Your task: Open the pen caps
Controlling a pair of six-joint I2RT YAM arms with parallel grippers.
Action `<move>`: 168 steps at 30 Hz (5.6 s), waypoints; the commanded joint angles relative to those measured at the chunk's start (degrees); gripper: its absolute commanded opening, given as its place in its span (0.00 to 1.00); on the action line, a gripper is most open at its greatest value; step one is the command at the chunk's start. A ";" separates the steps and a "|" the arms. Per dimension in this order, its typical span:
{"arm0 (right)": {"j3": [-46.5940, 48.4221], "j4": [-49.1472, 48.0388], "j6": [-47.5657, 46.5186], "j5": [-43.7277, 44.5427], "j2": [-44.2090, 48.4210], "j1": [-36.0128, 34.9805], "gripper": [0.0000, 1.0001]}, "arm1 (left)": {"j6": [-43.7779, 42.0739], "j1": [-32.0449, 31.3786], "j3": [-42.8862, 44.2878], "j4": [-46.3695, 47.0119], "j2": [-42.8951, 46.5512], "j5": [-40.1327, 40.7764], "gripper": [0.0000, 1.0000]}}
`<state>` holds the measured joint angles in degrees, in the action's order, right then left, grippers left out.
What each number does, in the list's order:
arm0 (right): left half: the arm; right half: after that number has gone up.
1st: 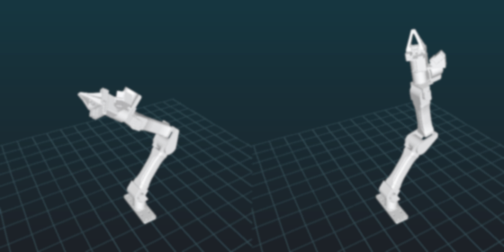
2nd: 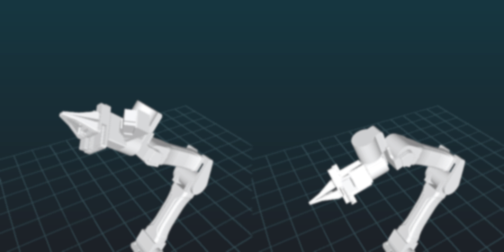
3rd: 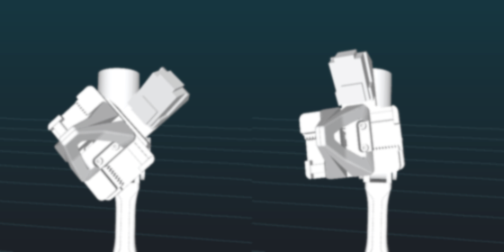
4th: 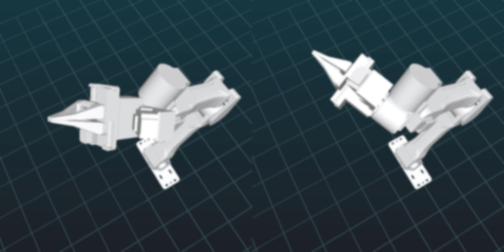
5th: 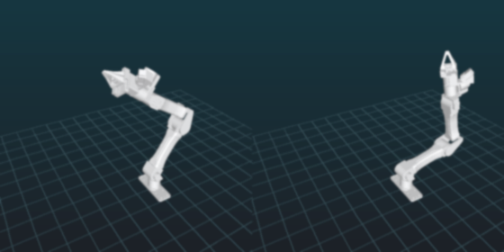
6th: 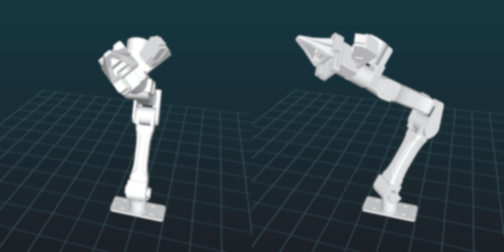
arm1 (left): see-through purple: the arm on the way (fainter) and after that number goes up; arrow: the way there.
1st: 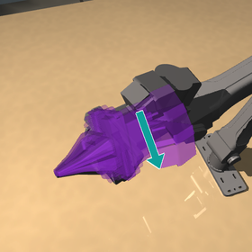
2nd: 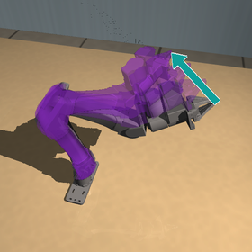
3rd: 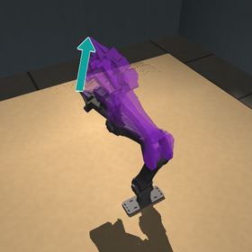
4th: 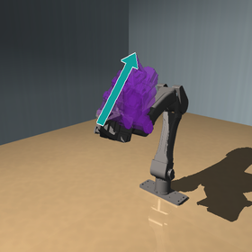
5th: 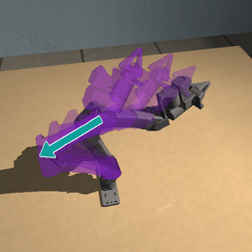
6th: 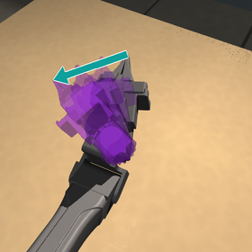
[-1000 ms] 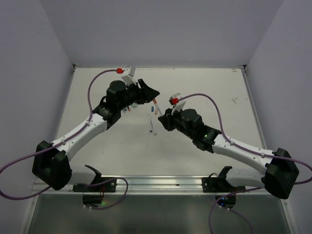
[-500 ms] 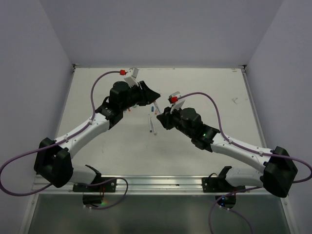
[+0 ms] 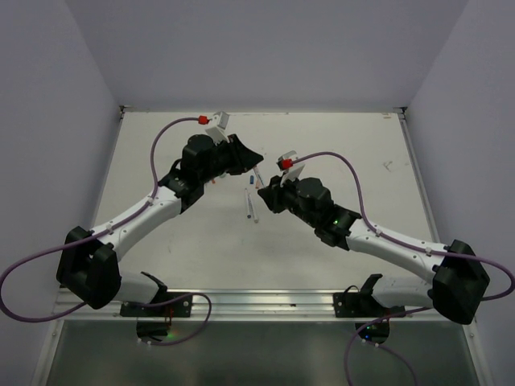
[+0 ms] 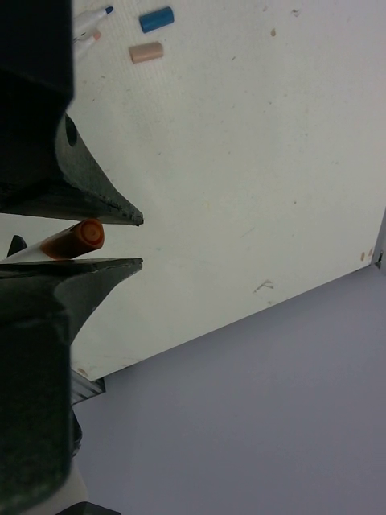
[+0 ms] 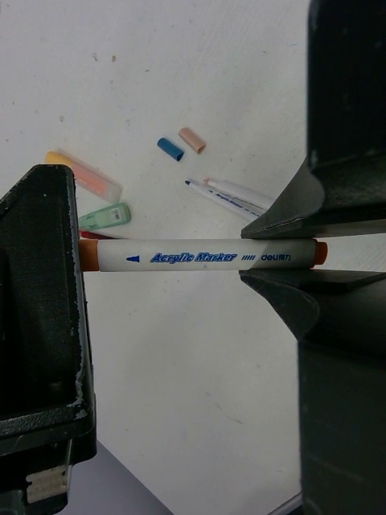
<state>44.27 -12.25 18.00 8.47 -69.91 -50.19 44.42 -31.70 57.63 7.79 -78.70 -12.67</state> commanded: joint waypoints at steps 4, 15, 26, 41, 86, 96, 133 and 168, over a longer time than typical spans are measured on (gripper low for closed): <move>2.75 -3.30 0.55 1.73 -0.93 0.01 0.00 | 1.45 -1.08 0.47 1.00 0.38 -0.34 0.23; 0.91 -4.54 0.90 2.52 -1.28 0.10 0.00 | 10.76 -1.17 -3.74 7.76 2.32 2.38 0.00; -8.58 -4.62 1.34 4.19 2.50 0.10 0.00 | 11.66 -1.08 -1.03 7.58 8.82 24.33 0.00; -18.87 -10.42 -0.25 4.36 3.38 0.10 0.00 | 6.37 2.08 7.23 14.18 9.53 36.13 0.00; 0.91 -11.65 3.71 -4.43 3.46 0.01 0.00 | 0.22 4.98 -1.82 12.69 3.73 -15.37 0.62; -0.68 -14.82 5.91 -2.93 3.91 0.18 0.00 | 3.82 4.63 -4.89 17.60 4.95 -15.46 0.60; -6.57 -20.00 14.70 -16.46 2.76 3.79 0.00 | 8.31 4.63 -7.44 24.82 8.82 -15.11 0.34; 9.60 2.40 -1.03 -4.87 0.21 4.40 0.70 | -4.17 -2.92 -0.33 5.13 7.95 6.51 0.00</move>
<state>50.37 -12.53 20.23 0.69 -68.73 -45.32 42.61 -33.91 54.24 14.48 -70.43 -9.82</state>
